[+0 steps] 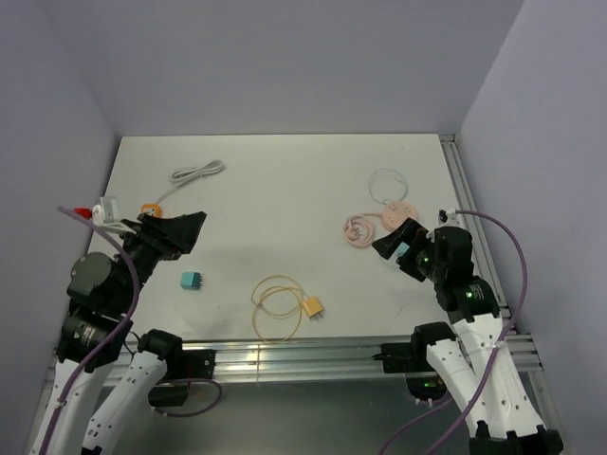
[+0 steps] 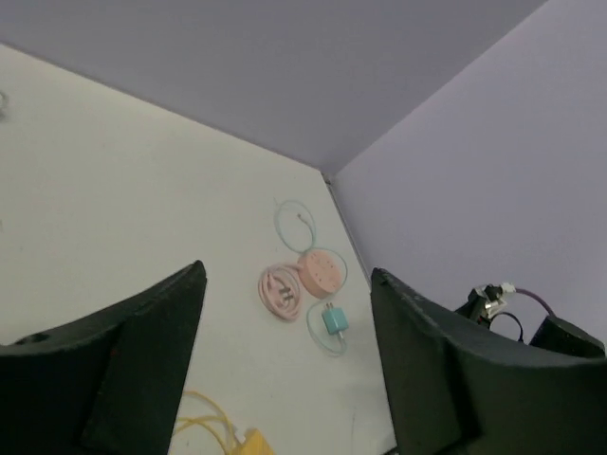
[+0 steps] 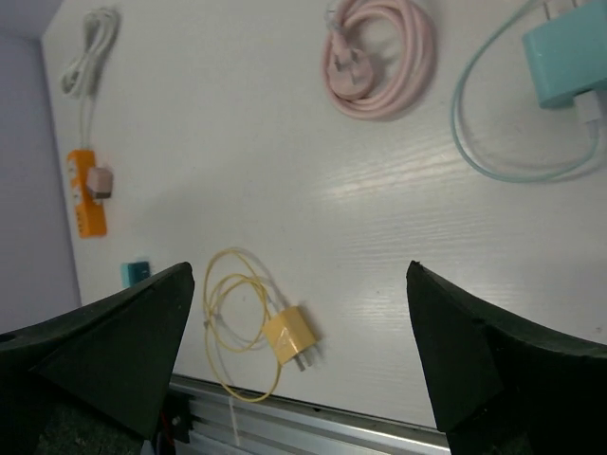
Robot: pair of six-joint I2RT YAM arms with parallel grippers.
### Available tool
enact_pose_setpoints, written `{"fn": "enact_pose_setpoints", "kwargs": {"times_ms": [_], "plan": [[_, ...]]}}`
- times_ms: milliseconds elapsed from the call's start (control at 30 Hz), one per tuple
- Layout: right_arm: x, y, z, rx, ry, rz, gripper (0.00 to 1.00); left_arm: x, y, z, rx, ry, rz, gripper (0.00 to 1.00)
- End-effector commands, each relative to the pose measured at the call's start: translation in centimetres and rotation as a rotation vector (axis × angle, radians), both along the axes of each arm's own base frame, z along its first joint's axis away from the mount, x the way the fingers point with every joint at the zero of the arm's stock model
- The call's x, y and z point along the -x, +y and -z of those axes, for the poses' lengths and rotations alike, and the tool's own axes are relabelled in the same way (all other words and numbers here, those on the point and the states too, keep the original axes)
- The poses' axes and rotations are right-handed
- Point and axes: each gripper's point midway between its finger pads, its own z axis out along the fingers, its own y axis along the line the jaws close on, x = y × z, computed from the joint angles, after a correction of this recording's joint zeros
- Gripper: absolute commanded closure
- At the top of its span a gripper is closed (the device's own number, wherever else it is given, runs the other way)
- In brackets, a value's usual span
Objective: Insert the plug
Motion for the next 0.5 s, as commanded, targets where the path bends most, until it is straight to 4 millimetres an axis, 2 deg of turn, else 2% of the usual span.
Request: {"fn": "enact_pose_setpoints", "kwargs": {"times_ms": [0, 33, 67, 200, 233, 300, 367, 400, 467], "plan": [[-0.3, -1.4, -0.3, 0.093, 0.041, 0.025, 0.00, -0.6, -1.9, 2.7, -0.090, 0.155, 0.097, 0.31], [-0.5, -1.5, 0.0, 0.108, 0.063, 0.027, 0.00, -0.6, -2.6, 3.4, -0.103, 0.185, 0.137, 0.37], [-0.6, -1.9, 0.1, 0.124, 0.077, 0.044, 0.00, -1.1, -3.1, 4.4, -0.121, 0.234, 0.155, 0.37], [-1.6, -2.3, -0.6, 0.150, 0.069, 0.058, 0.00, -0.9, -4.7, 6.2, -0.144, 0.269, 0.257, 0.24], [-1.9, -2.5, -0.3, 0.168, 0.089, 0.064, 0.00, -1.0, -4.9, 6.0, -0.137, 0.254, 0.265, 0.17], [-2.4, -3.5, -0.6, 0.211, 0.106, 0.101, 0.00, -0.6, -5.3, 6.0, -0.131, 0.240, 0.301, 0.13], [-2.7, -4.0, 0.4, 0.246, 0.170, 0.118, 0.00, -0.3, -5.7, 5.6, -0.131, 0.215, 0.327, 0.06], [-3.1, -4.7, 0.2, 0.277, 0.175, 0.142, 0.00, -0.3, -5.7, 5.5, -0.130, 0.210, 0.328, 0.05], [-3.7, -5.3, 1.5, 0.323, 0.250, 0.153, 0.00, -0.4, -5.8, 5.5, -0.138, 0.210, 0.335, 0.01]]}}
